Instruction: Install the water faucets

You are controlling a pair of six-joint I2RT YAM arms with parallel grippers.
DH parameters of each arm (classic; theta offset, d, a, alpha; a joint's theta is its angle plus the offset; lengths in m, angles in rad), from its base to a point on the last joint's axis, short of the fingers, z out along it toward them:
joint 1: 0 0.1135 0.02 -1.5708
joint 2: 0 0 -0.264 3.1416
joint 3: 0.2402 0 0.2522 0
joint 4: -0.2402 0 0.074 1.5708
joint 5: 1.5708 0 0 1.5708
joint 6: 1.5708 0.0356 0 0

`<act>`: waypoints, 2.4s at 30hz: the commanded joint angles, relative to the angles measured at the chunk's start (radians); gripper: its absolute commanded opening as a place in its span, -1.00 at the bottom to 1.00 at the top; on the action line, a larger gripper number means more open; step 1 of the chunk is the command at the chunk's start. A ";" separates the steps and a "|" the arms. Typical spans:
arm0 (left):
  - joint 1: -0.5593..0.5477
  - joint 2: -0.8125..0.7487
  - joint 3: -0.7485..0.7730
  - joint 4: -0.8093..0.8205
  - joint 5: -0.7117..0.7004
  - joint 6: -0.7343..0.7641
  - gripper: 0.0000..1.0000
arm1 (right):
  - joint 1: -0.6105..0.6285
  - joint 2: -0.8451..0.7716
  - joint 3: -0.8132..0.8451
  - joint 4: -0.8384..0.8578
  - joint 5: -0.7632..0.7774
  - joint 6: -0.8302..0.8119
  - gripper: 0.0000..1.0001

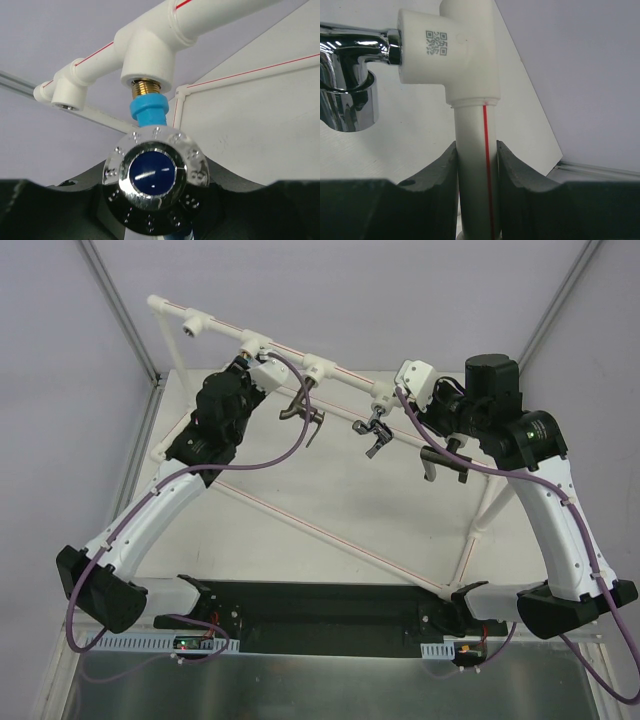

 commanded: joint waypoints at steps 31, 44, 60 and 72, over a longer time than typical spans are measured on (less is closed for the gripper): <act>0.257 -0.241 0.080 -0.096 0.680 -0.774 -1.00 | 0.030 -0.058 0.053 -0.069 -0.044 0.115 0.14; 0.254 -0.147 0.201 0.048 1.289 -1.084 -1.00 | 0.028 -0.149 0.154 -0.043 -0.338 0.132 0.77; -0.056 0.025 0.299 0.217 1.512 -1.179 -1.00 | 0.065 -0.060 0.157 0.106 -0.765 0.206 0.72; -0.106 0.072 0.302 0.236 1.543 -1.212 -1.00 | 0.151 -0.005 0.166 0.143 -0.765 0.227 0.49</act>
